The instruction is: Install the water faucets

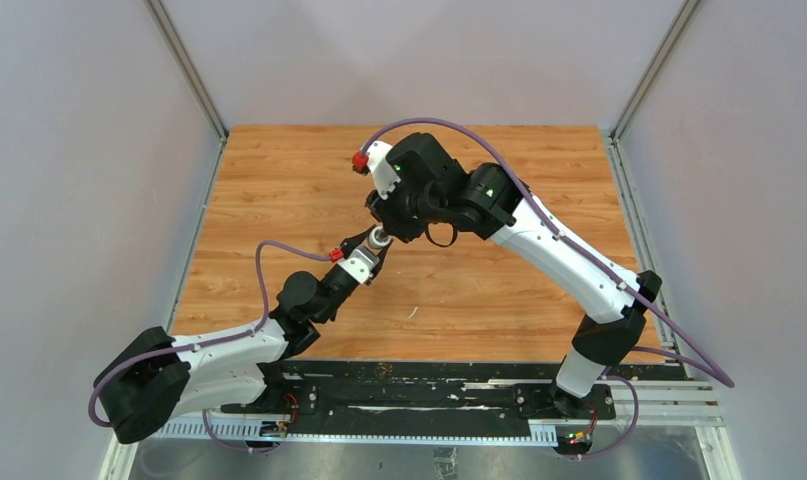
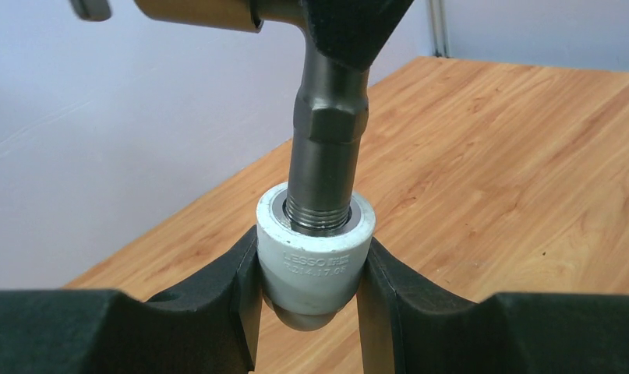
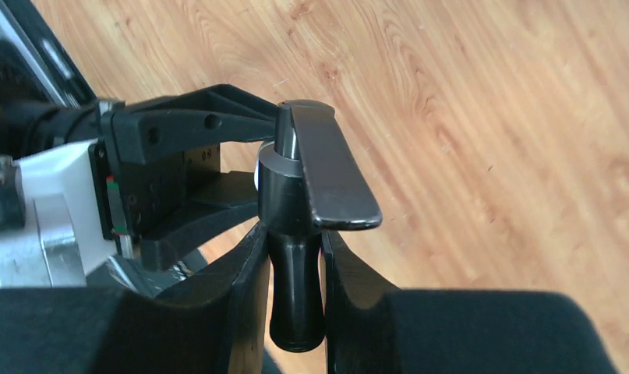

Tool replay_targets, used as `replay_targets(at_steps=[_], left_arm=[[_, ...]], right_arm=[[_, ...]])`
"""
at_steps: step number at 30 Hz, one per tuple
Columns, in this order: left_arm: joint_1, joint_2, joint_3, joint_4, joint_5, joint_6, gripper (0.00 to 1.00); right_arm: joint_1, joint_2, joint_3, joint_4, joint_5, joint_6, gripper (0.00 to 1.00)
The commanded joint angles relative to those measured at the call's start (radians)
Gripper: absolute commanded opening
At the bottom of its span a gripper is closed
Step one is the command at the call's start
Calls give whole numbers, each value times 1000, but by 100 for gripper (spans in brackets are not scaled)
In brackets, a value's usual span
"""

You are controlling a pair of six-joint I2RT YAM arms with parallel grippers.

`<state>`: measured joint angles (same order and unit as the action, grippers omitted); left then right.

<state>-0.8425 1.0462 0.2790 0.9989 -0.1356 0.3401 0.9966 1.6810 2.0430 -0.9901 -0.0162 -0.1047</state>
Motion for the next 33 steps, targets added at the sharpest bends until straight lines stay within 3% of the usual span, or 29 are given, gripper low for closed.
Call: replay_targets(at_steps=[1,7,9,13,19,24,29,33], left_arm=[[-10,-2,16,218,-65,7,0],[-14,21,25,215,-66,2,0],[-15,20,28,199,-33,-17,0],[-15,19,18,199,-7,-82,0],[-15,24,3,195,10,-121,0],[-13,20,-6,178,21,-143,0],[-8,-9,0,100,124,-181,0],[47,-22,9,43,324,-261,0]], right_arm=[[-14,22,-4,-95,147,362,0],[-14,19,-20,-104,88,419,0],[-14,6,-27,-96,78,407,11],[-15,-33,-52,-58,16,342,43],[-14,-77,-69,-30,-91,305,64],[-14,-149,-120,16,-168,224,96],[-15,-293,-245,55,-190,8,100],[-14,-431,-367,93,-159,-246,99]])
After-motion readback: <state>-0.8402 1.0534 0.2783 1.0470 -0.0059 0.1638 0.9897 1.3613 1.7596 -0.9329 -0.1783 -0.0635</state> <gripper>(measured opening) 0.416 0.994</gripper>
